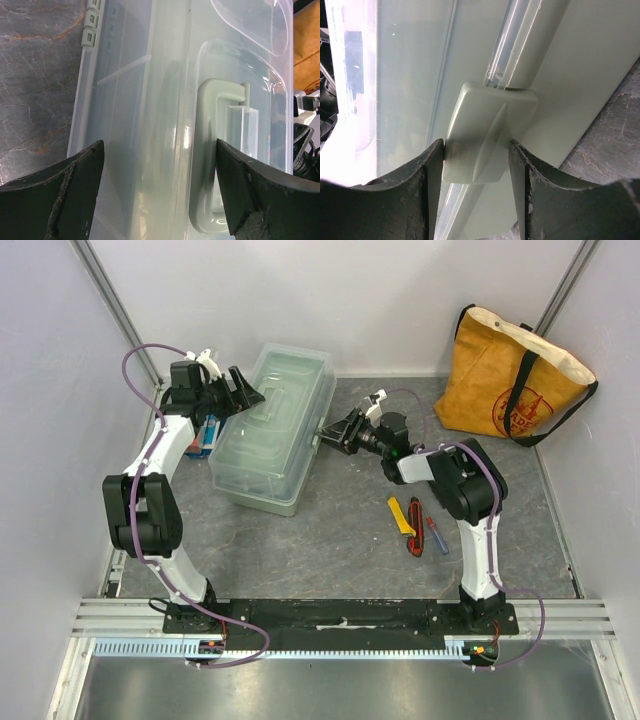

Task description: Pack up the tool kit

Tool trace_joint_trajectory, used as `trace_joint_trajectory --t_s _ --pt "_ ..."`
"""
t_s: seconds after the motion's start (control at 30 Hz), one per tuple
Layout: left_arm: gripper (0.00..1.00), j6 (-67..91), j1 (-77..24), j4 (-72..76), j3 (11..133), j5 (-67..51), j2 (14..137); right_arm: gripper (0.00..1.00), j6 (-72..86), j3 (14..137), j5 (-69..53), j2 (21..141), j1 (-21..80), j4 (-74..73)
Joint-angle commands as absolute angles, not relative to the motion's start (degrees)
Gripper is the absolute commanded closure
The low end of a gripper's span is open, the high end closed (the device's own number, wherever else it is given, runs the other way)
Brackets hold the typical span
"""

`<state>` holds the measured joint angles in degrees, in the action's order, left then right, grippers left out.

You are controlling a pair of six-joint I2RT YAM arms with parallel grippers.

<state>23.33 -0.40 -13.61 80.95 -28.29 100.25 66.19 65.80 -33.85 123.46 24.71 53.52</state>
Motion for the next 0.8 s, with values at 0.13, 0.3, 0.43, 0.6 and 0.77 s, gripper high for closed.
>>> trace_joint_trajectory --t_s 0.13,0.3,0.43,0.6,0.77 --pt "0.28 27.68 -9.58 -27.07 76.55 -39.29 104.5 0.48 61.61 67.76 -28.92 121.81 31.02 49.94" --pt "0.22 27.86 -9.58 -27.6 76.99 -38.85 104.59 0.13 64.15 66.19 -28.57 123.92 30.94 50.09" --pt "0.2 28.74 -9.67 -27.69 76.55 -38.76 104.33 0.02 68.8 64.43 -28.3 125.06 30.85 56.14" --pt "0.2 32.33 -9.67 -25.41 74.1 -40.78 103.45 0.02 79.08 65.91 -29.18 128.4 30.85 69.23" --pt "0.2 35.77 -10.28 -21.36 71.54 -43.24 102.57 0.05 84.98 68.37 -28.65 130.78 30.94 76.98"
